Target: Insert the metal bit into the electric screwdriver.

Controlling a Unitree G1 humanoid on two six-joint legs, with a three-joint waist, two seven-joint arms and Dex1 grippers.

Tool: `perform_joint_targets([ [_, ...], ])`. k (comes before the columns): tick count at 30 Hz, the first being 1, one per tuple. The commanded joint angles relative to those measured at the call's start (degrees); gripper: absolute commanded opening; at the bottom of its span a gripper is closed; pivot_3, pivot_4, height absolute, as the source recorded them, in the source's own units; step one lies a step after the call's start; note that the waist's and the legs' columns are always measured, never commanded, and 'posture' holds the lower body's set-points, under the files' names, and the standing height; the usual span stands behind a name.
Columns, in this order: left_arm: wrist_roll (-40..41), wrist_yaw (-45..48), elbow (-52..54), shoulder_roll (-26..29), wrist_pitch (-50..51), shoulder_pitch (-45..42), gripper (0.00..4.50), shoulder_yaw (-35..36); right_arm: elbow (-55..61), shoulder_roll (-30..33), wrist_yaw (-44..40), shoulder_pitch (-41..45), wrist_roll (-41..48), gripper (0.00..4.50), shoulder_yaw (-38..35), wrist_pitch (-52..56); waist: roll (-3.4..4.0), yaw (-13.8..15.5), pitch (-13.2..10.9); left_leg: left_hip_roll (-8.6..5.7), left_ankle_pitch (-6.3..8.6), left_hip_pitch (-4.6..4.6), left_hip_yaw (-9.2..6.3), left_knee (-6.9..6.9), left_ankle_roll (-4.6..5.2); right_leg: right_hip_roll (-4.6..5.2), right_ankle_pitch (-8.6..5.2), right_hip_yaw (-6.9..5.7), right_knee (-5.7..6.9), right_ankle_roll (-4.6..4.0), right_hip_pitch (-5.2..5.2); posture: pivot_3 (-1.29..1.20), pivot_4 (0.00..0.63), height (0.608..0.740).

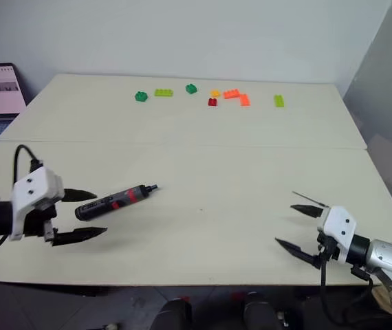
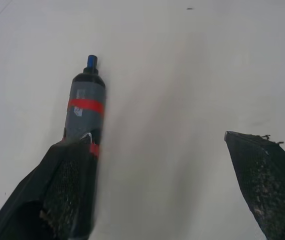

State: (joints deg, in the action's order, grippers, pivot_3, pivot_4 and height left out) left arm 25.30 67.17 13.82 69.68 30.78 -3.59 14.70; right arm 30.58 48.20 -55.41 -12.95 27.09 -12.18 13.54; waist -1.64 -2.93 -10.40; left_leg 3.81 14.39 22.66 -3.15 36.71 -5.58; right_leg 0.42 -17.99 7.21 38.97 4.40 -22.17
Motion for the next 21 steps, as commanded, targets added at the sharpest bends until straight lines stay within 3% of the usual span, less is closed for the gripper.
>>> perform_joint_targets([
  [1, -4.66, 0.72, -3.49, -0.19, 0.12, -10.76, 4.48, -9.63, 4.86, 3.12, -2.46, 1.81, 3.12, 4.5, -0.3, 3.06, -0.08, 0.05, -0.04, 0.0, 0.0, 0.08, -0.03, 0.01, 0.0, -0.01, 0.08, -0.02, 0.0, 0.08, -0.07, 0.0, 0.15, 0.74],
  [6, -11.34, 1.75, -8.98, -4.7, 3.98, -26.26, 4.48, -22.58, 6.32, 4.4, -3.06, 5.38, 4.48, 4.5, 1.24, 5.51, -0.11, 0.22, -0.05, -0.03, 0.0, 0.16, -0.09, 0.14, 0.0, -0.02, 0.18, -0.04, -0.01, 0.11, -0.03, 0.0, 0.15, 0.74],
  [10, -22.02, 4.44, -17.64, -9.27, 1.78, -38.87, 4.48, -34.14, 5.37, 5.58, -6.16, 9.45, 2.06, 4.5, 4.47, 2.88, -0.15, 0.04, -0.14, -0.04, -0.01, 0.24, -0.2, 0.21, 0.02, -0.05, 0.25, -0.1, 0.02, 0.04, -0.08, 0.0, 0.15, 0.74],
  [15, -28.22, 6.65, -26.73, -13.44, -0.69, -46.66, 4.48, -39.28, 3.23, 6.05, -7.89, 15.89, 7.05, 4.5, 4.37, 6.94, -0.16, 0.05, -0.13, -0.06, -0.01, 0.22, -0.23, 0.27, 0.02, -0.06, 0.29, -0.08, 0.01, 0.1, 0.01, 0.0, 0.15, 0.74],
  [21, -31.43, 9.87, -32.27, -15.16, -4.09, -48.84, 4.48, -40.53, 1.5, 7.03, -10.53, 19.37, 12.85, 4.5, 1.15, 10.06, -0.16, 0.01, -0.14, -0.05, -0.01, 0.24, -0.31, 0.22, 0.03, -0.07, 0.3, -0.13, 0.01, 0.07, -0.03, 0.0, 0.15, 0.74],
])
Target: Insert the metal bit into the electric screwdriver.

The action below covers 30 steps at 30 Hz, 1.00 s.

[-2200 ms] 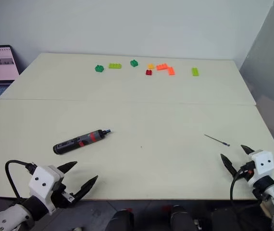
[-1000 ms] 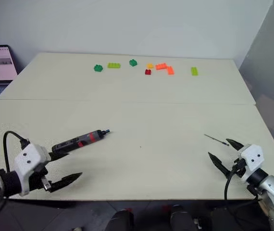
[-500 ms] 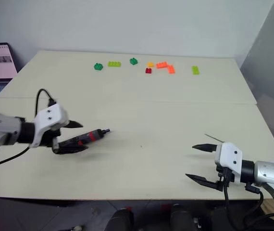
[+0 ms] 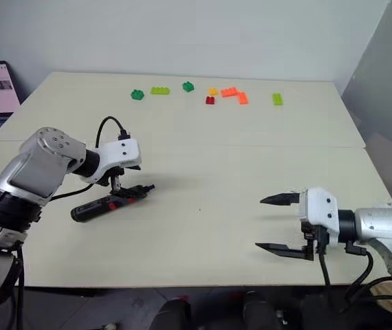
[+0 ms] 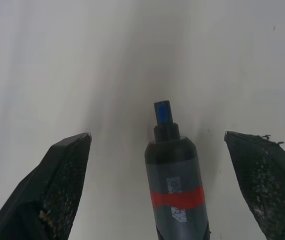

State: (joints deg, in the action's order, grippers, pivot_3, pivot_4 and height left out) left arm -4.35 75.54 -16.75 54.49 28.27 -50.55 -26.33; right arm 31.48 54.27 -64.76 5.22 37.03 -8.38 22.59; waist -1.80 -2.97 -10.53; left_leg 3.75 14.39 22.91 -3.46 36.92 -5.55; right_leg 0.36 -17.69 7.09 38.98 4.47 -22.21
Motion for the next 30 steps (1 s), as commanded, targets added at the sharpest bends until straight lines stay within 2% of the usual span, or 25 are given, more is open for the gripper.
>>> perform_joint_targets([
  [1, -2.25, 2.01, -2.37, 0.03, -2.07, -1.91, 4.48, 0.4, 0.59, 0.87, -1.6, 1.21, 3.02, 4.5, -2.96, 0.54, 0.0, 0.11, 0.0, 0.0, 0.0, 0.01, -0.01, -0.01, 0.0, 0.0, 0.0, -0.02, 0.0, 0.0, 0.0, 0.0, 0.15, 0.74],
  [8, -4.67, 3.6, -5.75, -0.84, -4.02, -2.34, 4.48, 0.74, 0.03, -2.64, -1.63, 0.85, 0.44, 4.5, -3.54, -6.21, 0.0, 0.14, 0.0, -0.01, 0.0, 0.03, -0.08, 0.04, 0.0, 0.01, 0.0, -0.08, 0.04, 0.01, 0.02, 0.0, 0.15, 0.74],
  [14, -6.26, 4.64, -6.67, -1.14, -4.96, -2.4, 4.48, 0.77, 0.96, -2.36, -1.76, 2.33, 3.61, 4.5, -2.01, -2.25, 0.0, 0.13, 0.0, -0.01, -0.01, 0.02, -0.09, 0.05, 0.0, 0.01, 0.02, -0.09, 0.06, 0.02, 0.04, 0.0, 0.15, 0.74],
  [24, -10.1, 5.28, -11.54, -1.77, -6.73, -4.66, 4.48, 0.03, 0.93, -3.49, -1.39, 3.76, 3.38, 4.5, 1.14, -0.39, 0.0, 0.11, 0.0, -0.01, -0.01, 0.03, -0.14, 0.05, 0.0, 0.01, 0.02, -0.14, 0.06, 0.02, 0.04, 0.0, 0.15, 0.74],
  [30, -12.83, 6.16, -14.84, -4.12, -8.51, -6.8, 4.48, -1.08, -0.75, -2.69, -3.33, 5.89, 3.87, 4.5, 1.94, 0.78, 0.0, 0.11, 0.0, -0.01, -0.01, 0.03, -0.15, 0.06, 0.0, 0.01, 0.02, -0.15, 0.07, 0.02, 0.05, 0.0, 0.15, 0.74],
])
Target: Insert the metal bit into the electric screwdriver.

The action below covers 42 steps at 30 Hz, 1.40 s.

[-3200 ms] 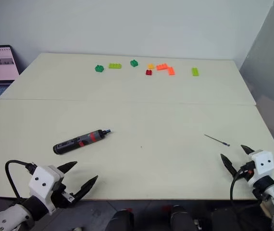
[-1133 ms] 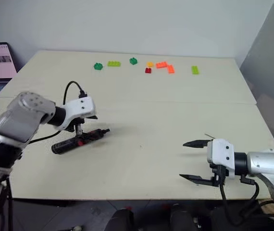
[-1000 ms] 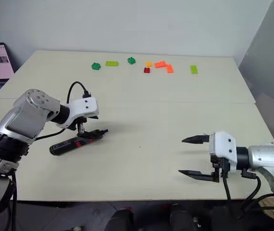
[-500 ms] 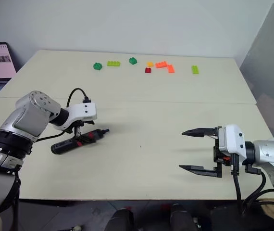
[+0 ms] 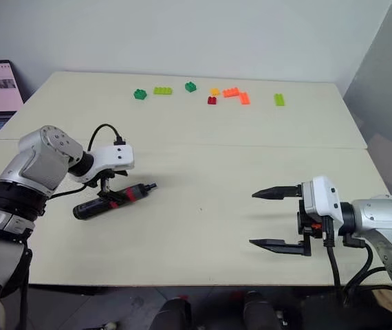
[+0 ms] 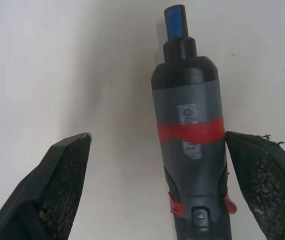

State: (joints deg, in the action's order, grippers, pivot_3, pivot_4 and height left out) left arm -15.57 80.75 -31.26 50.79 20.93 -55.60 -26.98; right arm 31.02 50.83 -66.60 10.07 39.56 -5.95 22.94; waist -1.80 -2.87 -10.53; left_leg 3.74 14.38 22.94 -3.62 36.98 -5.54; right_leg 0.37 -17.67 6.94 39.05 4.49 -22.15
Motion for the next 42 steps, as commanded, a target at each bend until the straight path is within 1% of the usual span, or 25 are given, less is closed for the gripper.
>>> perform_joint_targets([
  [1, -1.98, 1.09, -0.27, -0.89, -0.96, -1.73, 4.48, -0.59, -0.6, 1.05, -1.97, 1.21, 1.39, 4.5, -0.52, 0.69, 0.0, 0.0, 0.0, 0.0, 0.0, 0.0, -0.01, 0.0, 0.0, 0.0, 0.0, -0.01, 0.0, 0.0, 0.0, 0.0, 0.15, 0.74],
  [13, -4.01, -0.02, 0.43, -6.31, 3.82, -0.18, 4.48, -0.67, -1.56, 3.14, -4.75, 0.87, 1.92, 4.5, -1.8, 2.1, 0.0, 0.01, 0.0, 0.0, 0.0, 0.0, -0.04, 0.0, 0.0, 0.0, 0.0, -0.02, 0.0, 0.0, 0.01, 0.0, 0.15, 0.74],
  [18, -4.67, -0.43, 0.04, -7.15, 6.08, -0.05, 4.48, -0.94, -1.69, 3.63, -5.39, 0.46, 2.06, 4.5, -2.11, 2.17, 0.04, 0.0, 0.03, -0.01, -0.01, -0.06, -0.05, 0.02, 0.01, 0.0, 0.0, -0.03, 0.03, 0.0, 0.09, 0.0, 0.15, 0.74],
  [21, -4.42, -0.95, -0.47, -8.58, 8.41, -0.67, 4.48, -0.64, -2.07, 3.72, -5.84, 0.63, 1.86, 4.5, -1.98, 1.95, 0.09, 0.03, 0.06, -0.02, -0.01, -0.12, -0.05, 0.03, 0.01, 0.01, 0.0, -0.04, 0.03, 0.01, 0.18, 0.0, 0.15, 0.74],
  [27, -3.43, 0.27, -0.38, -9.75, 12.25, -0.96, 4.48, -0.26, -2.25, 3.75, -6.37, 0.46, 1.59, 4.5, -1.95, 1.79, 0.12, 0.67, 0.07, -0.03, -0.01, -0.12, -0.07, 0.03, 0.01, 0.02, 0.0, -0.06, 0.01, 0.01, 0.19, 0.0, 0.15, 0.74],
  [35, -3.53, 2.55, -1.33, -9.14, 11.09, -2.2, 4.48, -1.02, -2.1, 3.77, -6.44, -0.01, 1.43, 4.5, -2.09, 1.74, 0.12, 1.0, 0.07, -0.03, -0.01, -0.11, -0.08, 0.03, 0.01, 0.02, 0.0, -0.07, 0.0, 0.0, 0.19, 0.0, 0.15, 0.74],
  [41, -4.2, 1.81, -5.73, -10.44, 9.15, -4.25, 4.48, -1.26, -1.98, 3.59, -6.3, -0.26, 1.33, 4.5, -2.05, 1.6, 0.12, 1.0, 0.07, -0.03, -0.01, -0.1, -0.09, 0.04, 0.01, 0.02, 0.0, -0.09, 0.01, 0.01, 0.18, 0.0, 0.15, 0.74],
  [42, -4.28, 1.71, -6.28, -10.65, 8.87, -4.45, 4.18, -1.27, -1.95, 3.58, -6.28, -0.29, 1.35, 4.5, -2.06, 1.61, 0.12, 1.0, 0.07, -0.03, -0.01, -0.11, -0.1, 0.03, 0.01, 0.02, 0.0, -0.09, 0.01, 0.01, 0.18, 0.0, 0.15, 0.74],
])
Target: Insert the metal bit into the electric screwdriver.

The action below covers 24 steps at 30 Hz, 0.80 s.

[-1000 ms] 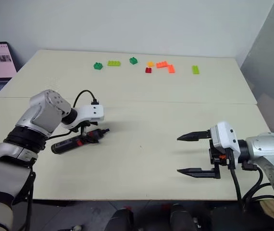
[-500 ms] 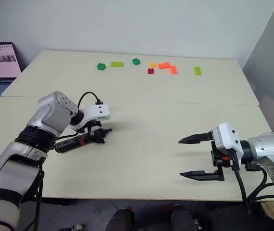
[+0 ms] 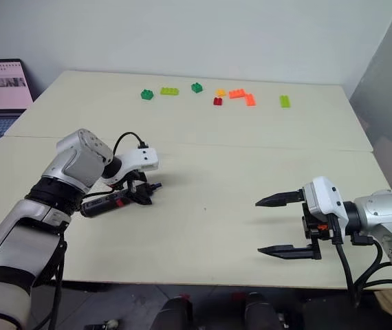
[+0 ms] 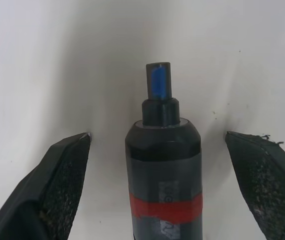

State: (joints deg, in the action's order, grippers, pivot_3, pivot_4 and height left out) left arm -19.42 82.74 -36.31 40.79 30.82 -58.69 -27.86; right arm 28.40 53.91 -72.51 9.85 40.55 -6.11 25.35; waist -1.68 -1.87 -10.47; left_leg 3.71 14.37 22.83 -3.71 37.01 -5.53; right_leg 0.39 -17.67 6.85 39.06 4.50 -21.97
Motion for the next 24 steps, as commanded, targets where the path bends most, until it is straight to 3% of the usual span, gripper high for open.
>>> perform_joint_targets([
  [1, -0.52, -0.44, -1.79, -0.94, -1.25, -1.57, 4.1, -0.41, 0.66, 0.49, -0.38, -0.11, 0.32, 4.5, -1.91, -0.85, 0.0, 0.01, 0.0, 0.0, 0.0, 0.0, -0.01, 0.0, 0.0, 0.0, 0.0, -0.01, 0.0, 0.0, 0.0, 0.0, 0.15, 0.74],
  [13, -0.49, 1.31, -0.74, -2.03, -1.1, -0.83, 1.73, -0.88, 0.68, 0.81, -0.96, -0.93, 0.18, 4.5, -2.13, -1.23, 0.0, 0.03, 0.0, 0.0, 0.0, 0.01, -0.02, 0.0, 0.0, 0.0, 0.0, -0.01, 0.0, 0.0, 0.01, 0.0, 0.15, 0.74],
  [24, -0.21, 4.07, 3.48, 0.44, -1.23, 0.19, 1.66, -0.58, -1.42, 1.89, -4.31, -0.09, -1.32, 4.5, -1.45, -3.26, 0.0, -0.01, 0.0, 0.0, 0.0, 0.02, -0.02, 0.0, 0.0, 0.0, 0.0, -0.01, -0.03, 0.0, 0.0, 0.0, 0.15, 0.74],
])
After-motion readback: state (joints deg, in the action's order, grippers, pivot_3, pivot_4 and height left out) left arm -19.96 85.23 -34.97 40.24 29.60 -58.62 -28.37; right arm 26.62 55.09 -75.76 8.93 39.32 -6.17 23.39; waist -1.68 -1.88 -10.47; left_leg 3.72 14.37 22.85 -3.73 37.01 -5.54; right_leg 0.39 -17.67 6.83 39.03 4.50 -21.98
